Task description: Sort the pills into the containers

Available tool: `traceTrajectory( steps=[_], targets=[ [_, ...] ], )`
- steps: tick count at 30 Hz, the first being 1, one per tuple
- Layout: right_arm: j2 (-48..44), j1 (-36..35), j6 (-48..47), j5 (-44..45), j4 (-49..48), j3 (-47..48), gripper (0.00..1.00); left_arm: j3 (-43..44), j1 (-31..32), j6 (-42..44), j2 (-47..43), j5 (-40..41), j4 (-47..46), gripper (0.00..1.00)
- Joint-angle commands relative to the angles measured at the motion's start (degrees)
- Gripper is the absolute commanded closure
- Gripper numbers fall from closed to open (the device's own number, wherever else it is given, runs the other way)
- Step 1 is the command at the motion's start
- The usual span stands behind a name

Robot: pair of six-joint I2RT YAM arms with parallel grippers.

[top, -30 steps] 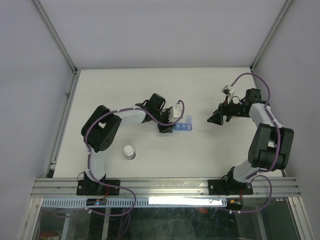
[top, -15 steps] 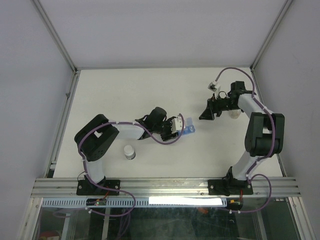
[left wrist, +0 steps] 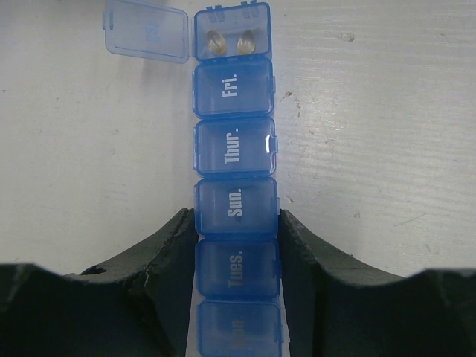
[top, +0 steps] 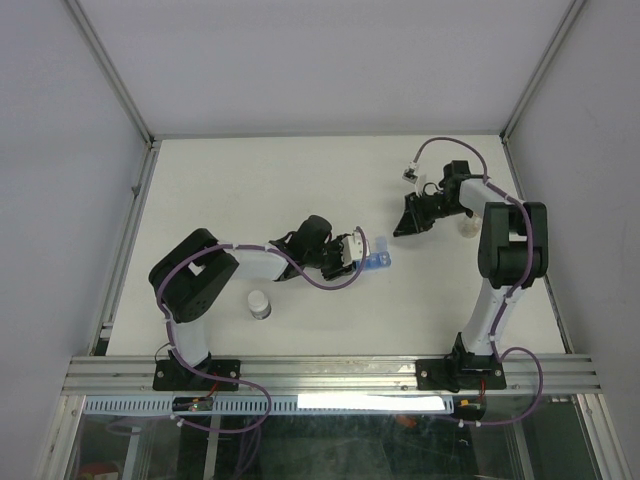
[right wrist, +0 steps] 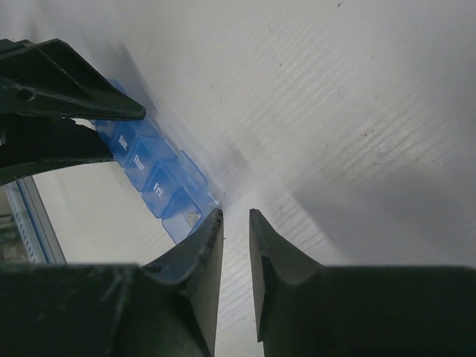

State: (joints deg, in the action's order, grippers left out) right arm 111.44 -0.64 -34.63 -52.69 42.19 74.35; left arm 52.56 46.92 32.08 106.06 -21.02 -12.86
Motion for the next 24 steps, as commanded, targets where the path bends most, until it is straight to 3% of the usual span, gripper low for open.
traceTrajectory(
  steps=[1,18,24],
  targets=[
    [0.9,-1.5,1.5,1.6,-1.1,1.9,0.83,-0.7,0.6,-0.5,-0.9,-0.8,-1.0,0.63],
    [3.6,-3.2,-0.5,-2.7,3.2,3.4,0.85,-0.3,0.6,-0.5,-0.8,-2.2,-0.2,0.67],
    [3.5,-3.3,-6.9,-8.5,9.3,4.5,0.85,-0.2,0.6,-0.7,-0.6,-2.4,-0.2,0.68]
  ],
)
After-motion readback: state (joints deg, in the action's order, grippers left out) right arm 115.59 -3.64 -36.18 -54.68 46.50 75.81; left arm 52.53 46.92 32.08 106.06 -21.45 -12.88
